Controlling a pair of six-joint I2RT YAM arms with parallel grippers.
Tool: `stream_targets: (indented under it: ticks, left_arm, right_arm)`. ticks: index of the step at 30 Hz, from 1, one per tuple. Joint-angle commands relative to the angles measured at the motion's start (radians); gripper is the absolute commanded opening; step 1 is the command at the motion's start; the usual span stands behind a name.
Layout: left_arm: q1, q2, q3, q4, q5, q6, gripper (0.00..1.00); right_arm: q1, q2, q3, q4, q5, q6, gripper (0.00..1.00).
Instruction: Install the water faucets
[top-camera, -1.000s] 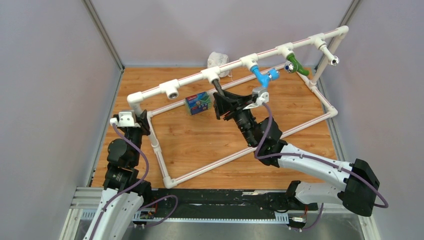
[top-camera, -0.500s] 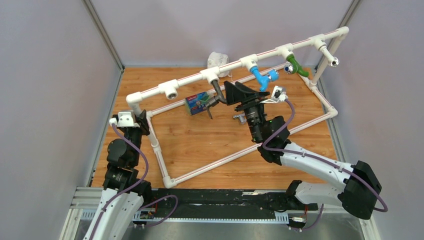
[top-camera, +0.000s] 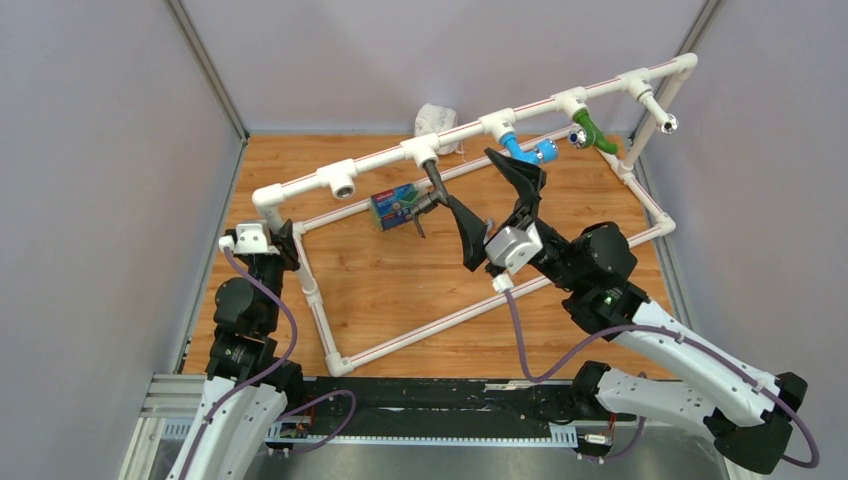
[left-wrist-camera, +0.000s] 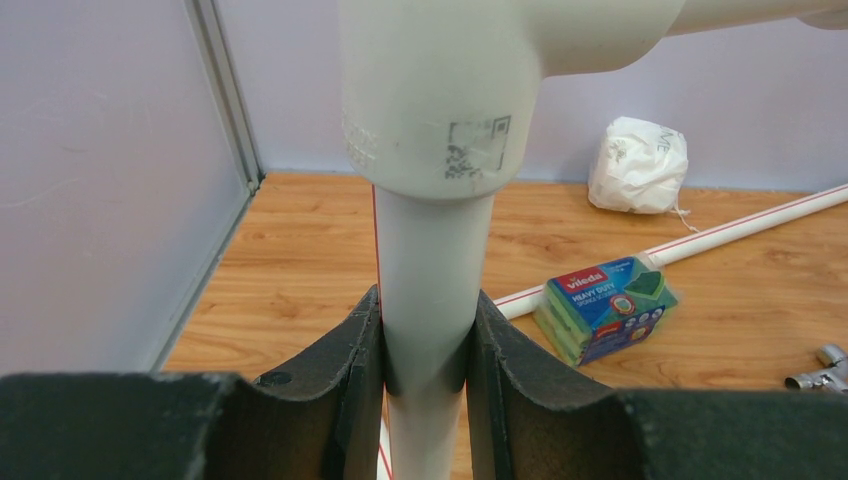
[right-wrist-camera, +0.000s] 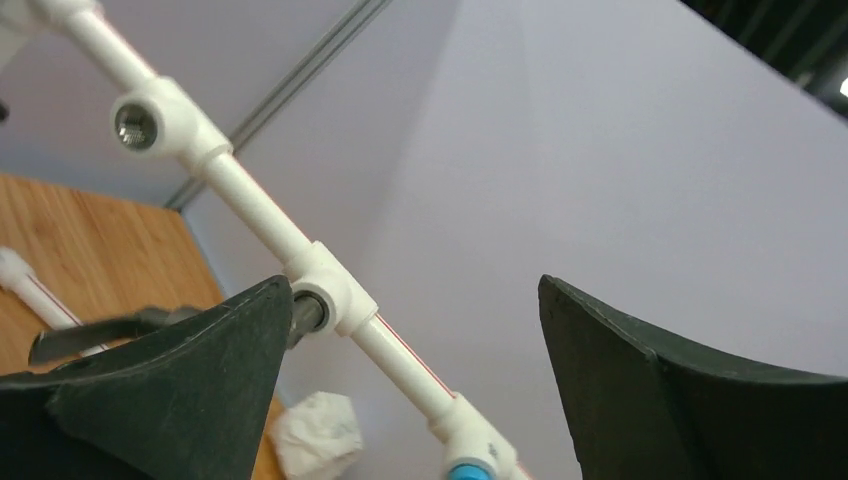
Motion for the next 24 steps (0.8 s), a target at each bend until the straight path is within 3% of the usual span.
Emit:
stream_targets:
  ticks: [1,4,8,14,19,24]
  left_arm:
    - [0.01,0.0,0.013,0.064,-0.025,-0.013,0.0]
    - [0.008,0.004,0.013,0.063,-0.027,-0.011,0.0]
    - [0.008,0.007,0.013,0.063,-0.027,-0.011,0.0]
    - [0.008,0.004,0.013,0.063,-0.027,-0.011,0.0]
    - [0.008,0.004,0.015,0.064,-0.024,-0.013,0.0]
    - [0.01,-0.001,0.015,0.061,-0.028,-0.013,0.0]
  right_arm:
    - [0.008,-0.038,0.038,-0.372,-0.168,-0.575,1.0]
    - [0.021,-0.013,0.077,-0.499,-0.136,-0.672,1.0]
    - [0.051,0.034,0.086,-0.524,-0.042,-0.764,0.98]
    - [0.073,0.134,0.12,-0.504,0.047,-0.796,0.8]
    - [0.076,0.194,0.091,-0.351,0.102,-0.782,0.63]
    - [0.077,0.217,0.02,-0.146,0.147,-0.753,0.53]
